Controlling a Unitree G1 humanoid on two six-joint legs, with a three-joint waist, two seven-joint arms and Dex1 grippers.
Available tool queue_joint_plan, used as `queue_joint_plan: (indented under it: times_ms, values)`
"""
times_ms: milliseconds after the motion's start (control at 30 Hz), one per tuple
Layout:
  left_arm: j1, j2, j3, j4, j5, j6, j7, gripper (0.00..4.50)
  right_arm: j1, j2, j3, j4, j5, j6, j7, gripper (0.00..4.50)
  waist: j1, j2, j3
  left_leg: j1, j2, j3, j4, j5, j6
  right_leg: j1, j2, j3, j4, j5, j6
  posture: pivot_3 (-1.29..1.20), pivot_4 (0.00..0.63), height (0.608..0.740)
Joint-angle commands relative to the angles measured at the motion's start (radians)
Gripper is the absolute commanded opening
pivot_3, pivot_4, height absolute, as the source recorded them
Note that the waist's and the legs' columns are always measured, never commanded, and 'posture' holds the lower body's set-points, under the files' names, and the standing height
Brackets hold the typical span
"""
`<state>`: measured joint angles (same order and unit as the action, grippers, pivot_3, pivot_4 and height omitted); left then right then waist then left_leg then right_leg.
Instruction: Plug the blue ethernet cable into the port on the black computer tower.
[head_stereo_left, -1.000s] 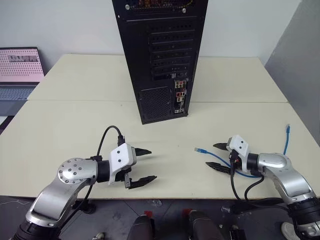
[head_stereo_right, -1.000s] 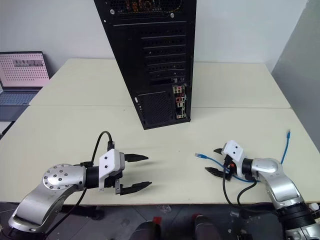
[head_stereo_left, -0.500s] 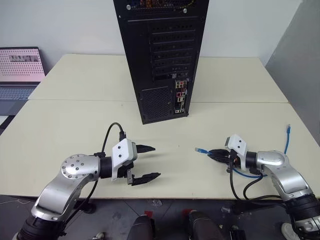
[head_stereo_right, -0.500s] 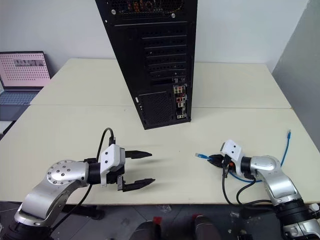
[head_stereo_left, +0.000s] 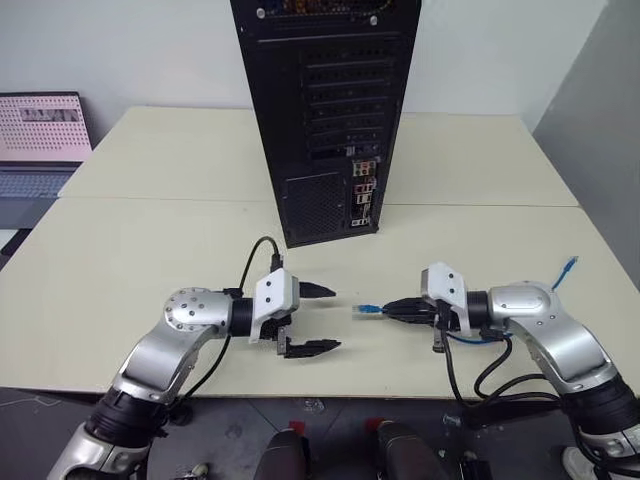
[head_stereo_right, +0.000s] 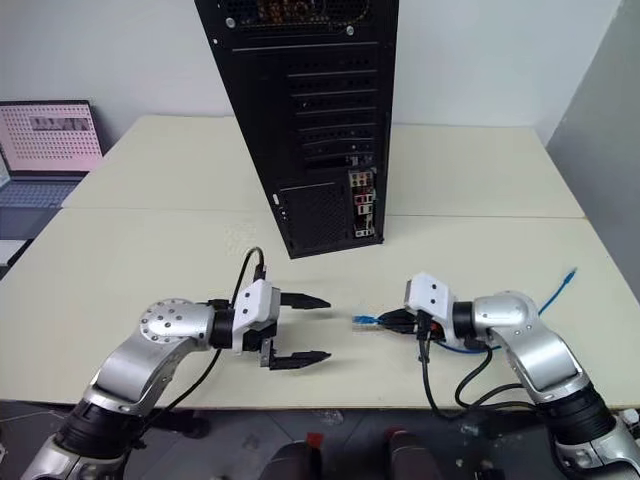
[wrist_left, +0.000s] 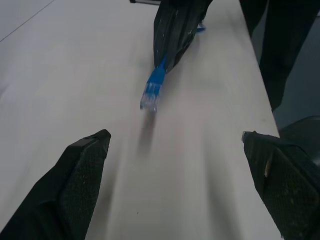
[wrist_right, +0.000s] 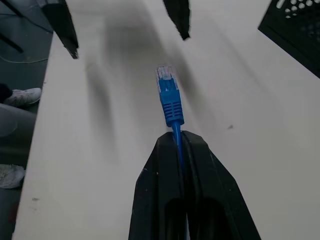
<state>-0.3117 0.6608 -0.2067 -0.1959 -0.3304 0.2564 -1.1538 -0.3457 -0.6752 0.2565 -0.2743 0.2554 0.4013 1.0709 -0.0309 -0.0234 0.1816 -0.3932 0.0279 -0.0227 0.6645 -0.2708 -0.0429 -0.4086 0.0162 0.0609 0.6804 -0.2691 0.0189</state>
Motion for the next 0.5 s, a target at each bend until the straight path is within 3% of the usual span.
queue_joint_plan:
  times_ms: [33,167,267,500]
  values:
    - [-0.031,-0.01,-0.004,0.004,-0.019,0.004,-0.029,4.5,-0.027,-0.001,0.008,-0.05,0.003,0.0,0.014,0.06,0.0,0.0,0.0,0.0,0.0,0.0,0.0,0.0,0.0,0.0,0.0,0.0,0.0,0.0,0.0,0.0,0.15,0.74]
    - [-0.045,-0.015,-0.016,0.024,-0.009,-0.006,-0.055,4.5,-0.045,0.002,0.022,-0.051,-0.001,-0.007,0.02,0.06,-0.001,0.0,0.0,0.0,0.0,0.0,0.0,0.0,0.0,0.0,0.0,-0.001,0.0,0.0,0.0,0.0,0.15,0.74]
    - [-0.049,-0.02,-0.025,0.029,-0.004,-0.015,-0.064,4.11,-0.053,0.005,0.027,-0.056,0.002,-0.004,0.021,0.0,-0.001,0.0,0.0,0.0,0.0,0.0,0.0,0.0,0.0,0.0,0.0,-0.001,0.0,0.0,0.0,0.0,0.15,0.74]
    - [-0.055,-0.053,-0.05,0.039,0.037,-0.031,-0.042,2.49,-0.062,0.011,0.029,-0.079,0.017,0.016,0.02,0.0,0.0,0.0,0.0,0.0,0.0,-0.001,0.0,0.0,0.0,0.0,0.0,-0.001,0.0,0.0,-0.001,0.0,0.15,0.74]
